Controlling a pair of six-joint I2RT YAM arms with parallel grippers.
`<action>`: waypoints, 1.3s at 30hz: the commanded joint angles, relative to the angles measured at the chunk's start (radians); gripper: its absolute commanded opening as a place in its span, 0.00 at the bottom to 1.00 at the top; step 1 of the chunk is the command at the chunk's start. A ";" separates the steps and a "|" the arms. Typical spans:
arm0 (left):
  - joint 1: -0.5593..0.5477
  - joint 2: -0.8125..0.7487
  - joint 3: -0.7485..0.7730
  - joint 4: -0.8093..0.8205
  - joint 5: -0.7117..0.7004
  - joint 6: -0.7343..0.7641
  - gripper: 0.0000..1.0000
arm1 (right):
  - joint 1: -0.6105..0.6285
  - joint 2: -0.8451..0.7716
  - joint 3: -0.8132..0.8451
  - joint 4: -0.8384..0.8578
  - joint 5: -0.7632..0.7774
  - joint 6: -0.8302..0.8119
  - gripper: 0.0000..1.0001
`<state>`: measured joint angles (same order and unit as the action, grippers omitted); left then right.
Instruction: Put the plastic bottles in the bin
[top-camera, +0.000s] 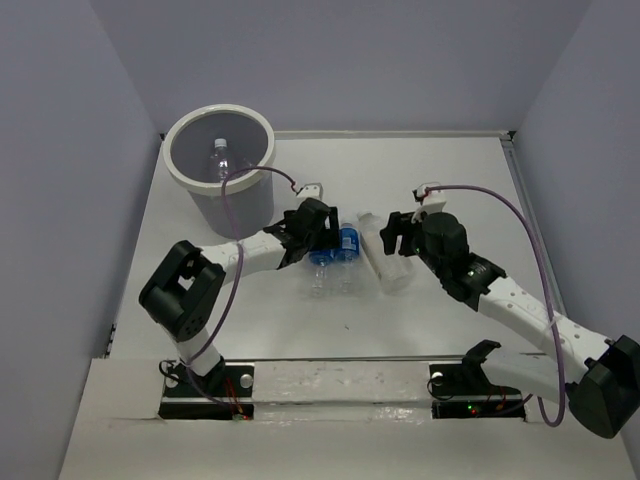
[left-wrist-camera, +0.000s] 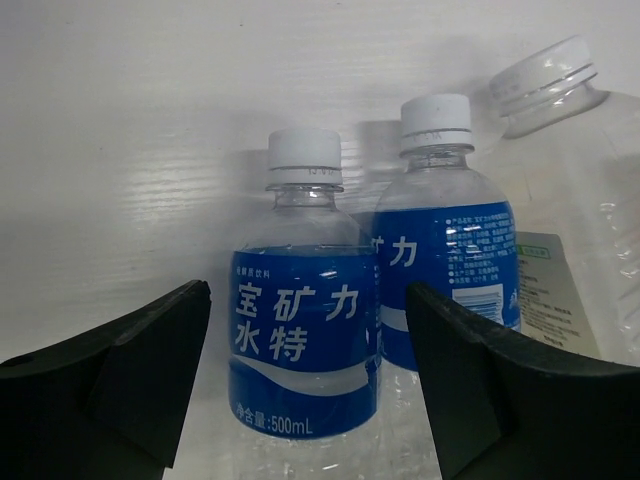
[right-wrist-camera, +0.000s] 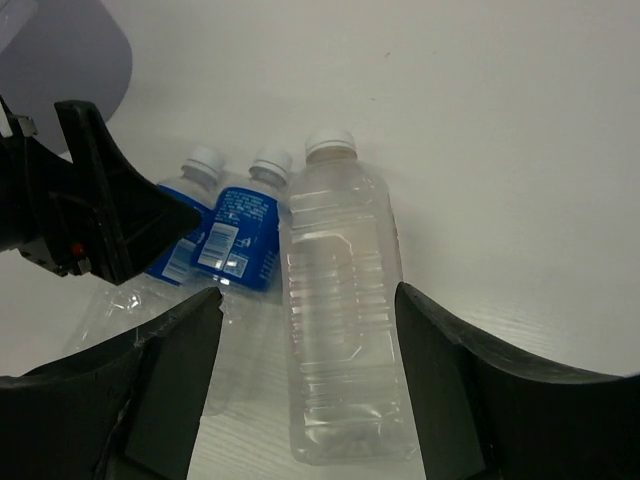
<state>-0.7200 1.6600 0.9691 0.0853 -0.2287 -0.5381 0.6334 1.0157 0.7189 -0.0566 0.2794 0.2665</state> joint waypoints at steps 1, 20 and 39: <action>0.002 0.037 0.066 -0.056 -0.079 0.030 0.87 | -0.003 0.001 -0.012 0.003 0.006 0.027 0.76; 0.036 -0.058 0.037 -0.070 -0.061 0.043 0.44 | -0.041 0.415 0.275 -0.166 -0.028 -0.078 1.00; 0.137 -0.523 0.399 -0.289 -0.067 0.174 0.40 | -0.041 0.553 0.327 -0.305 -0.029 -0.136 1.00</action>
<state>-0.6426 1.1618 1.2091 -0.1581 -0.2760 -0.4442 0.6014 1.5345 0.9909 -0.3359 0.2543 0.1589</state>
